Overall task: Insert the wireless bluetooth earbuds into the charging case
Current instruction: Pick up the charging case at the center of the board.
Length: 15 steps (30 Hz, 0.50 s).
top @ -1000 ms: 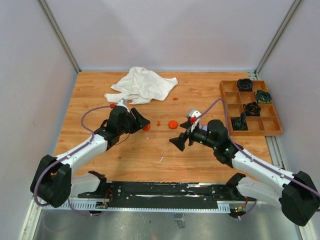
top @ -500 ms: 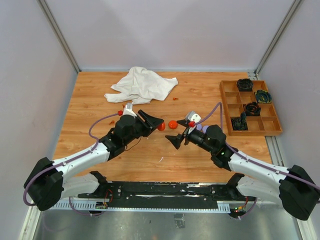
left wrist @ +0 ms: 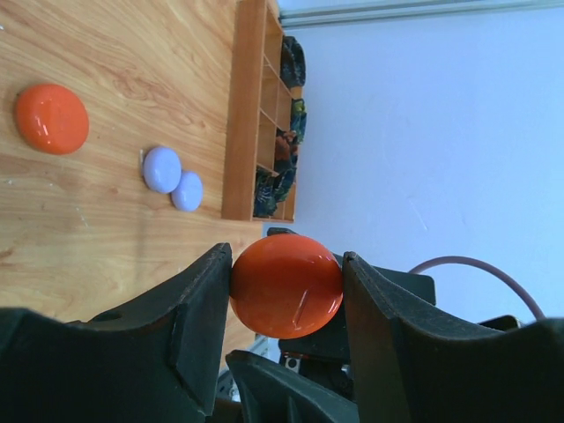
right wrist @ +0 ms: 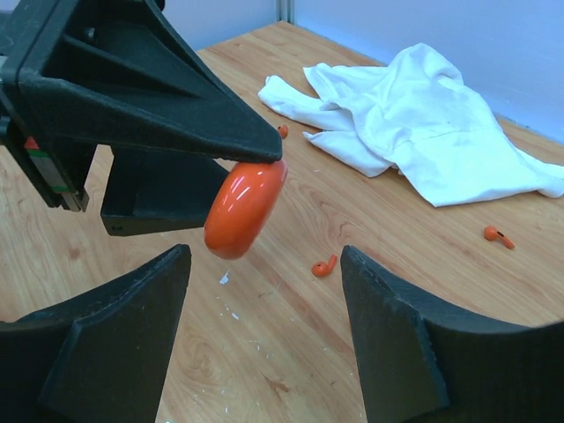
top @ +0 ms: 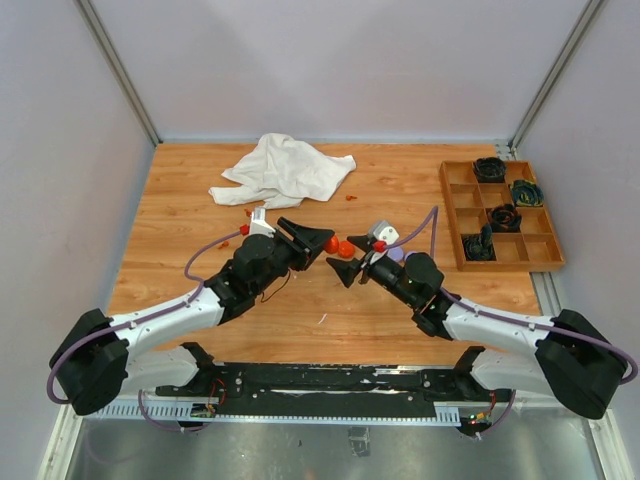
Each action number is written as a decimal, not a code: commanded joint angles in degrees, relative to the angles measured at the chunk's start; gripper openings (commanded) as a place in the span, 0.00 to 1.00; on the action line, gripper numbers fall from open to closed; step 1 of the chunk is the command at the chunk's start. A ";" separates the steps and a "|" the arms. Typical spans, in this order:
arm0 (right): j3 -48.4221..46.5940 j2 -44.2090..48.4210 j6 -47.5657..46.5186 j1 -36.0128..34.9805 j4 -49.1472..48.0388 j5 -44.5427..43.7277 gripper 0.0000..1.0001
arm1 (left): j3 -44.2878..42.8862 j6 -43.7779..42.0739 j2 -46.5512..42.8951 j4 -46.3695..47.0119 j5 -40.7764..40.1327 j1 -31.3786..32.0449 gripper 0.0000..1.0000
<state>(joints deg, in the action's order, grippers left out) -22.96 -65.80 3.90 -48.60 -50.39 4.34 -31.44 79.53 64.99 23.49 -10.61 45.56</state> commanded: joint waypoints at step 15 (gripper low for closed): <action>-1.56 -4.87 3.11 -1.25 -12.54 -3.59 0.54 | 1.07 2.66 1.17 6.07 -3.78 1.98 0.46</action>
<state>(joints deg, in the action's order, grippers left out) -22.96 -70.67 6.46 -48.80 -58.87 1.48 -31.14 81.52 65.49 27.20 -13.50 46.52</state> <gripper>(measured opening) 0.545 0.545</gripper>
